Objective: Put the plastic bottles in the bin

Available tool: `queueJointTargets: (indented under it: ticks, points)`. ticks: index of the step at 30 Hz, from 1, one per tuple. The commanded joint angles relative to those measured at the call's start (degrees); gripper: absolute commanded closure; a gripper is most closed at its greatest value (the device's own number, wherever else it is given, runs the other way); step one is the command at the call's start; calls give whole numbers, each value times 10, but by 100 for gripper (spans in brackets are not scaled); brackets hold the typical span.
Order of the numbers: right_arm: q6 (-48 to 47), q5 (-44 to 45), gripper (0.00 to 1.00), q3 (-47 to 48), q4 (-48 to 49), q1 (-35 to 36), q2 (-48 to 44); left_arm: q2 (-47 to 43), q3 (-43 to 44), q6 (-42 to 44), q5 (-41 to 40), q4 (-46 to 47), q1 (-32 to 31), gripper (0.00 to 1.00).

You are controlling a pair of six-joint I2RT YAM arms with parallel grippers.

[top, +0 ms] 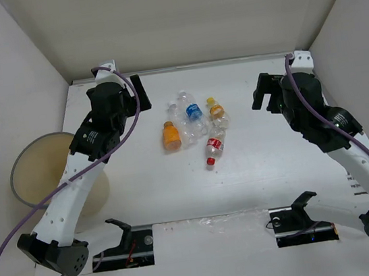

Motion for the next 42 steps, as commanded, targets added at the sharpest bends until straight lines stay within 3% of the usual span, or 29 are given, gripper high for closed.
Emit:
queueJointTargets:
  ticks: [1,9,16,20,25,33,36,40,41,42]
  points:
    - [-13,-1,0,18,16,5,-3,-5,14,-2,1,8,1,0]
    - [-13,-89,0,26,45,5,111,0,20,-2,-10,-5,1,0]
    - [-18,-219,1,15,158,-51,257,25,20,-2,1,0,1,0]
    - [-27,-251,4,53,164,-76,389,30,20,-2,23,0,1,0]
    - [-43,-301,4,76,180,-93,486,35,20,3,43,5,1,0]
    - [-36,-331,9,95,186,-122,556,46,20,8,61,5,1,0]
    - [-31,-323,16,88,191,-122,577,46,20,8,61,5,1,0]
    - [-31,-334,48,93,183,-135,607,52,20,8,61,5,1,0]
    - [-31,-334,68,88,183,-135,607,52,20,8,66,5,1,0]
    - [-31,-341,75,82,192,-142,599,59,20,8,67,0,1,0]
